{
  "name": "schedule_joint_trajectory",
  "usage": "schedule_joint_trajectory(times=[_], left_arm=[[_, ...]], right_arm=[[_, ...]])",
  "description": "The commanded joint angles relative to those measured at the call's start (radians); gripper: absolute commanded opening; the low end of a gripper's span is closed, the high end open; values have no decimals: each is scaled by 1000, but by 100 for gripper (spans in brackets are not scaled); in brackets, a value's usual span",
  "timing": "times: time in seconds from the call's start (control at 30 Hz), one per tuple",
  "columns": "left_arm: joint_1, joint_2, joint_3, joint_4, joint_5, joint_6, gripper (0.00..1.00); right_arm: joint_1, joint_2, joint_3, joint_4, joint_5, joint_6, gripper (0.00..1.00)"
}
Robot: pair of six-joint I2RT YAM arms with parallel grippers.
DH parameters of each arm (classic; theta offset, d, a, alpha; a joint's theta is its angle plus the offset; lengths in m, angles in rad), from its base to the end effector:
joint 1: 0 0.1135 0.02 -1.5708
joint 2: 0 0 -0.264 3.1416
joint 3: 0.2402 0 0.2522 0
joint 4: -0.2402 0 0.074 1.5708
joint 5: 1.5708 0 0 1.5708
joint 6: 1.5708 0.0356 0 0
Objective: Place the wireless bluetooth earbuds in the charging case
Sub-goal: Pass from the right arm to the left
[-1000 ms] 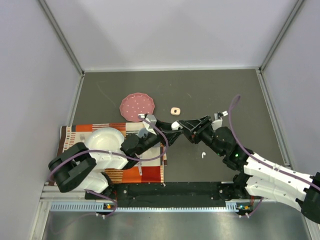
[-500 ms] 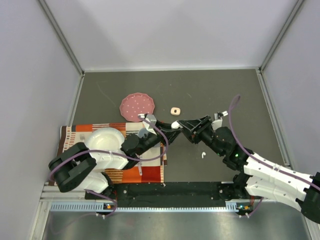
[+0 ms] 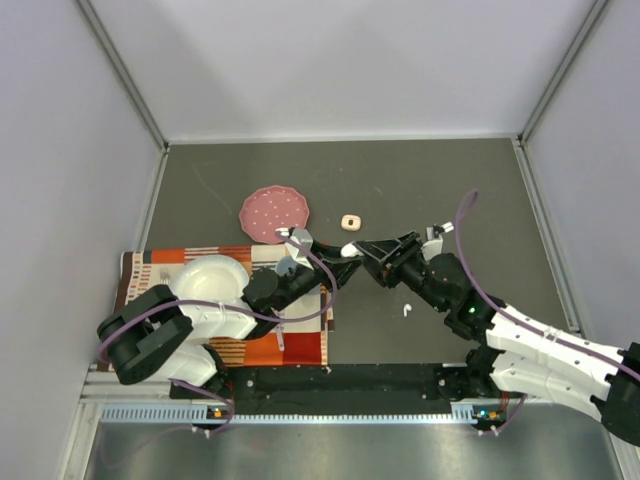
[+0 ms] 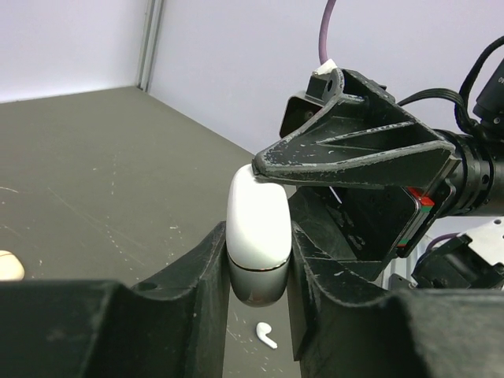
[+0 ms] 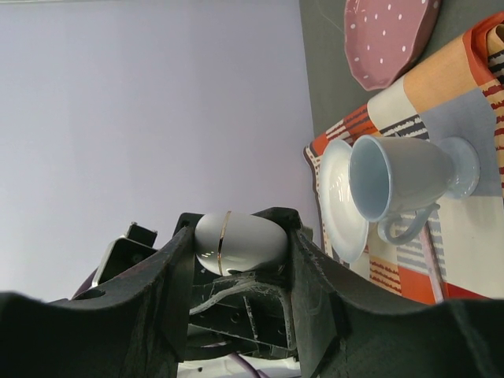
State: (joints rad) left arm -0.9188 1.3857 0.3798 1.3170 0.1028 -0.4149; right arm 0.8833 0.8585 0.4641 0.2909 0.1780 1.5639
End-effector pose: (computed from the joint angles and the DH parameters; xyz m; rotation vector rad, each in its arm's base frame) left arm 0.1533 -0.2068 0.2317 0.4305 1.2885 -1.2047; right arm 0.1350 0.1545 0.2633 0.8088 1.8083 1.6139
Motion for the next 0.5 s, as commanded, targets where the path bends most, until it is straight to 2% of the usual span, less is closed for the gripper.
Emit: schedule_joint_trajectory(times=[0.0, 0.23, 0.33, 0.43, 0.47], left_arm=[[-2, -10, 13, 352, -22, 16, 32], [-3, -16, 13, 352, -8, 22, 20], [-2, -22, 13, 352, 21, 28, 10], [-2, -31, 11, 349, 57, 37, 0], [-2, -36, 8, 346, 66, 51, 0]], right_arm=[[9, -4, -2, 65, -26, 8, 0], [9, -3, -8, 57, -29, 8, 0], [9, -7, -8, 54, -34, -7, 2], [9, -16, 7, 24, -38, -51, 30], [9, -22, 14, 7, -38, -62, 50]])
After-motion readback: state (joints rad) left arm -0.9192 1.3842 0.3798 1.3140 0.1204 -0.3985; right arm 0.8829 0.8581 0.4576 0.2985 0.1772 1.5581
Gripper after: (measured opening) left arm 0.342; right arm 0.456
